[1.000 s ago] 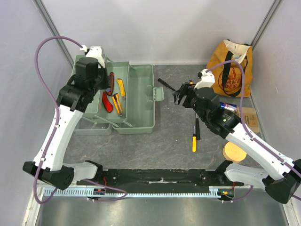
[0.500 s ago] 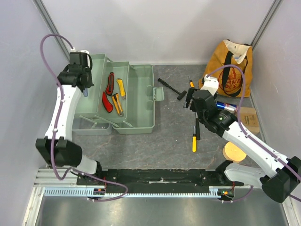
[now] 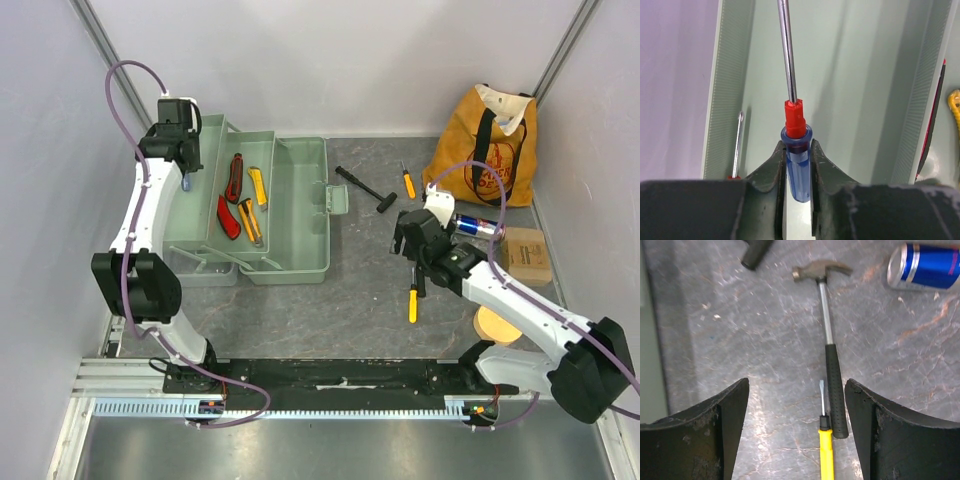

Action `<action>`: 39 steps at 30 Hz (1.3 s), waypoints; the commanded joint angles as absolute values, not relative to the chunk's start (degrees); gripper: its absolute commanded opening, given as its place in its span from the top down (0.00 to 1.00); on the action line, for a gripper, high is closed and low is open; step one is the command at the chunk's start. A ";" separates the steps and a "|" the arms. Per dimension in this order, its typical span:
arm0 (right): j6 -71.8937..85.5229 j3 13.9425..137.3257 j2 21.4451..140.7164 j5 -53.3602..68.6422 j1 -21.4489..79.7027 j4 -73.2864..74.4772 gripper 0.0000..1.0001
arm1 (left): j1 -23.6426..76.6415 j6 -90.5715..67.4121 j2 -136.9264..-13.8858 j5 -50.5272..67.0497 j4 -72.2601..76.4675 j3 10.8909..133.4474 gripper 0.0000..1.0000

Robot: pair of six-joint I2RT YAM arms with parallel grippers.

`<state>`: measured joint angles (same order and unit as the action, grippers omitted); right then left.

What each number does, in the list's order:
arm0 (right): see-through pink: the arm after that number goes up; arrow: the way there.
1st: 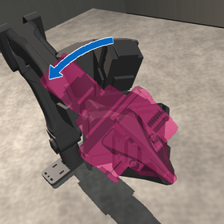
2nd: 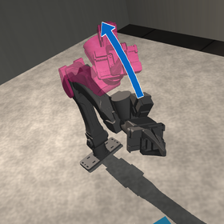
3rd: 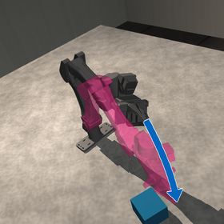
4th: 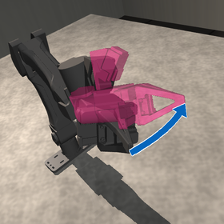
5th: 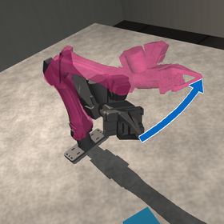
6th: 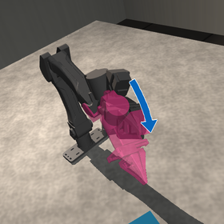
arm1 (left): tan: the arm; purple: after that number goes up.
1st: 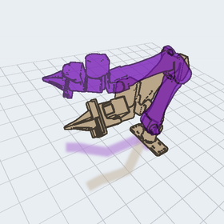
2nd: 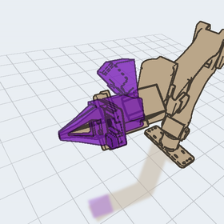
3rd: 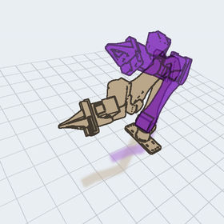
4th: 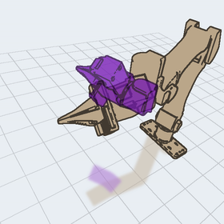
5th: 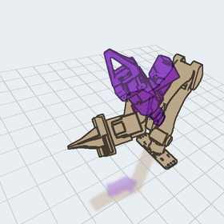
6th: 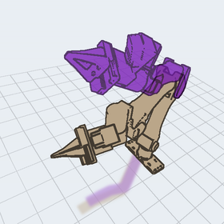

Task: Pack the tool kit

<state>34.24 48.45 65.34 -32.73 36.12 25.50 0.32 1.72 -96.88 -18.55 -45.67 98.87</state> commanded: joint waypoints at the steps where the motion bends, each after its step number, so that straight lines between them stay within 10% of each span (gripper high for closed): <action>1: 37.97 45.62 67.23 -33.57 35.77 25.75 0.16 | 0.09 5.62 -98.26 -20.56 -40.43 101.51 0.73; 9: 40.25 40.87 69.52 -33.67 34.45 25.05 0.20 | 0.09 3.61 -98.71 -20.66 -40.61 101.78 0.49; 15: 42.09 36.92 69.17 -28.31 34.01 25.31 0.41 | 0.09 1.67 -93.27 -11.72 -42.62 103.18 0.39; 35: 46.49 27.34 62.06 -14.33 33.84 27.60 0.44 | 0.09 -5.53 -65.57 25.57 -42.10 89.13 0.30; 39: 46.50 26.81 62.75 -13.19 33.75 27.16 0.61 | 0.09 -7.29 -64.34 28.38 -40.87 86.76 0.30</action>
<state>45.43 27.44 63.02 -15.51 33.89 27.73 0.34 -3.46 -65.36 22.44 -42.83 88.55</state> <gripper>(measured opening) 0.471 0.699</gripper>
